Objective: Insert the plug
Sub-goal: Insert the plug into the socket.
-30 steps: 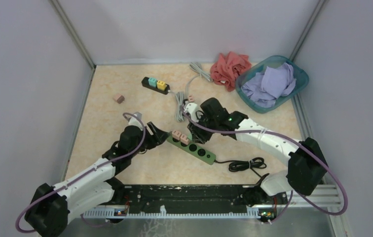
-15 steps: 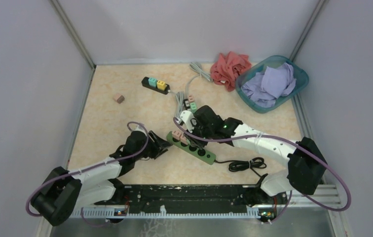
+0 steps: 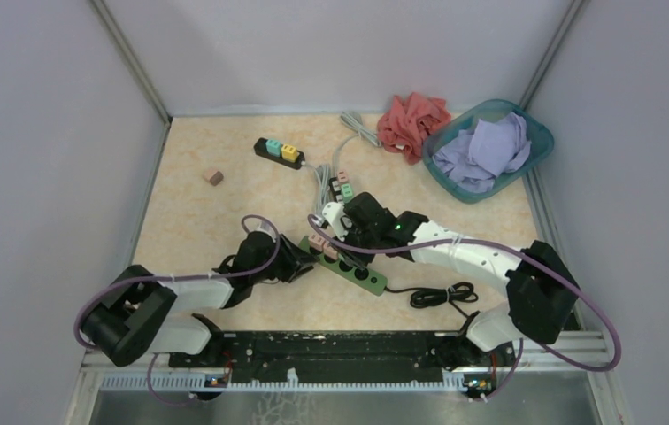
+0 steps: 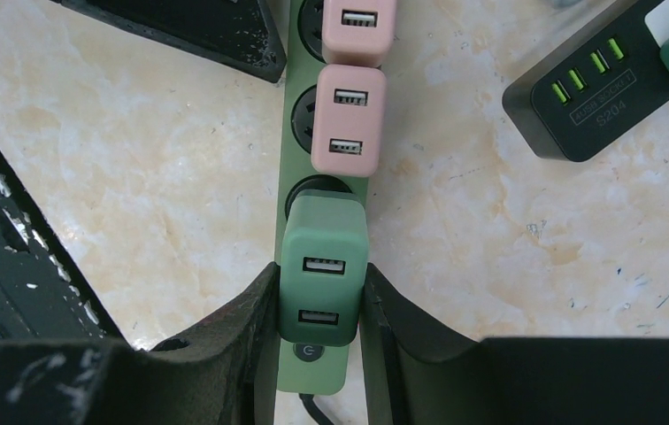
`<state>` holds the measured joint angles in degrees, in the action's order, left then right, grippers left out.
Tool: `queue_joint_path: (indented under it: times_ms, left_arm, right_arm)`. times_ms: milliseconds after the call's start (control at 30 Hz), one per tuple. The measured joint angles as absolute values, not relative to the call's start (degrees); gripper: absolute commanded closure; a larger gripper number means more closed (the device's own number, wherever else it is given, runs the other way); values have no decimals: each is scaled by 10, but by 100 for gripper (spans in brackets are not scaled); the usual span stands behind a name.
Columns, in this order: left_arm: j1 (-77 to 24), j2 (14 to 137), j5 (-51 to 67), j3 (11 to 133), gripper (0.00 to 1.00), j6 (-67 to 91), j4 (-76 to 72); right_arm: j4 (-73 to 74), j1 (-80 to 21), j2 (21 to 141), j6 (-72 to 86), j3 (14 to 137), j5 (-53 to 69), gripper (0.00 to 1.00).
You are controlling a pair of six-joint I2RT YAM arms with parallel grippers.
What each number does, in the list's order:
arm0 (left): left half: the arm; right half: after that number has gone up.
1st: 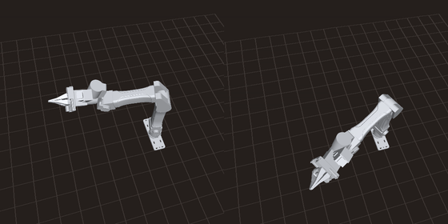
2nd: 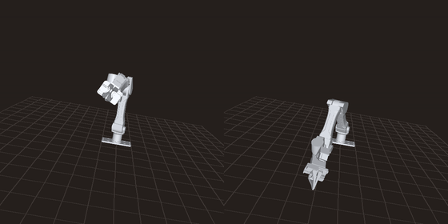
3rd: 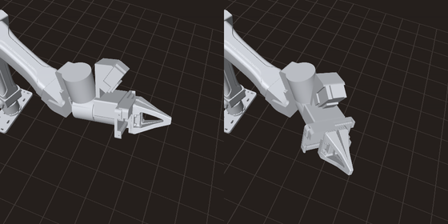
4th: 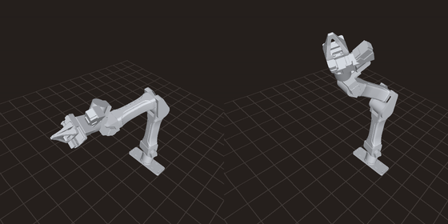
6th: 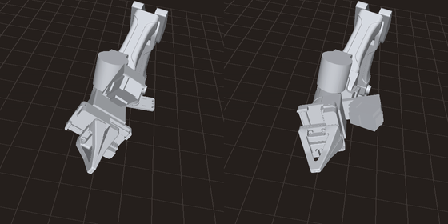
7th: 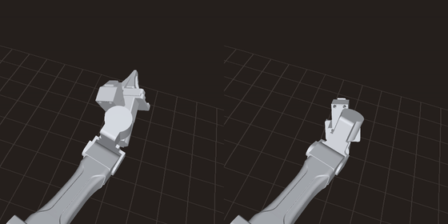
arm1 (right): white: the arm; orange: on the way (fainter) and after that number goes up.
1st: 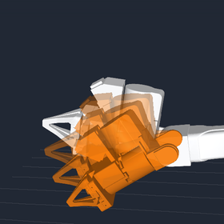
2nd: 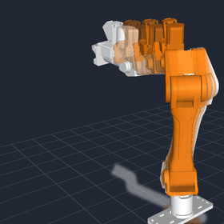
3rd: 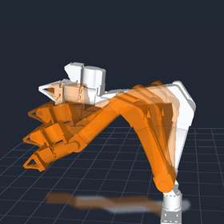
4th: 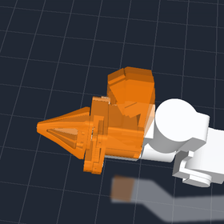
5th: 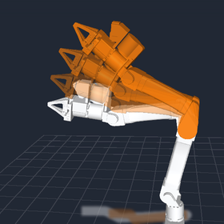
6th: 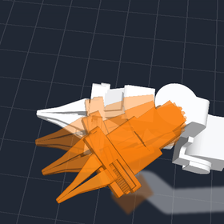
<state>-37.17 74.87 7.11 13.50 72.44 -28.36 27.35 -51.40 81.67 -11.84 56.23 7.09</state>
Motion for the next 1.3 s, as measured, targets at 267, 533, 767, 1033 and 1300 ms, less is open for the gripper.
queue_joint_path:
  times_ms: [267,533,767,1033,1300]
  left_arm:
    - [-374,794,71,156,61,724,-312]
    - [-375,818,71,161,67,726,-328]
    - [-375,820,71,162,68,724,-330]
    - [-375,820,71,162,68,723,-330]
    - [-375,820,71,162,68,722,-330]
  right_arm:
    - [277,-517,827,-120,562,65,100]
    - [286,-528,835,-120,562,45,100]
    - [287,-529,840,-119,562,37,100]
    - [284,-529,848,-118,562,28,100]
    - [278,-529,855,-114,563,28,100]
